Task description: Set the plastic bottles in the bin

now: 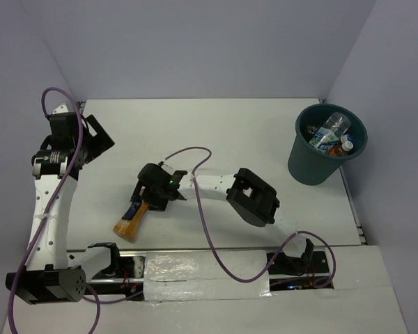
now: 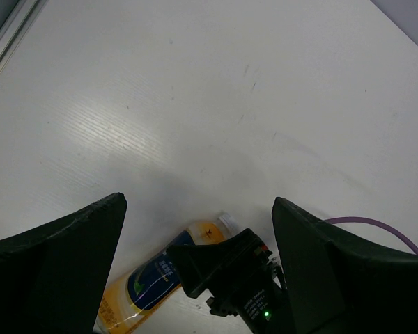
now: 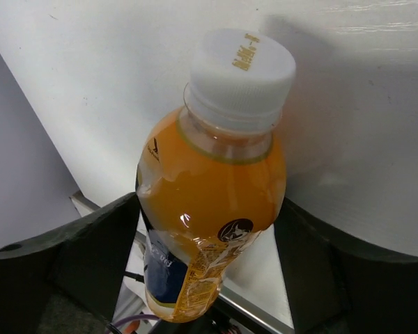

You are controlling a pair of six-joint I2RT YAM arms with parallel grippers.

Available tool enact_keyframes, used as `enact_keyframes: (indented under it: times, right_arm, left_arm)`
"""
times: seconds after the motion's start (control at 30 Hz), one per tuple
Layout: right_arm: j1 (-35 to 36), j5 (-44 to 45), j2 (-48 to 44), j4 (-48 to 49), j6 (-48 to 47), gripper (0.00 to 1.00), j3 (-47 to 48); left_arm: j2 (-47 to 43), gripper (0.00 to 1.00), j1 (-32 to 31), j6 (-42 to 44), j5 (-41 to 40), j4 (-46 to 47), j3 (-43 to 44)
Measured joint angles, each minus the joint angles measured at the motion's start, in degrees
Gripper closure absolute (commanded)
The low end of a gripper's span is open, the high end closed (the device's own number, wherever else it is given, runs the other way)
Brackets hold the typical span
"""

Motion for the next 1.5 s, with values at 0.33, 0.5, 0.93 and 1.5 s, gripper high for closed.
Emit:
enact_keyframes:
  times: [0.33, 0.5, 0.93, 1.5]
  right_arm:
    - [-1.16, 0.76, -1.09, 1.73, -1.36, 0.51, -1.95]
    - [-2.86, 4.33, -5.81, -1.62, -9.44, 0.52, -1.79]
    - [-19.93, 34.95, -46.29, -12.48, -51.54, 0.50, -0.22]
    - [-60.81, 53.20, -57.29, -15.65, -62.40, 0.48, 0.28]
  left_arm:
    - [0.00, 0.01, 0.00, 0.02, -0.02, 0.24, -0.35]
    - [0.00, 0.01, 0.00, 0.04, -0.48, 0.28, -0.35]
    - [-1.07, 0.01, 0.00, 0.31, -2.05, 2.36, -2.10]
    - [-0.33, 0.01, 0.00, 0.50, 0.50, 4.37, -3.41]
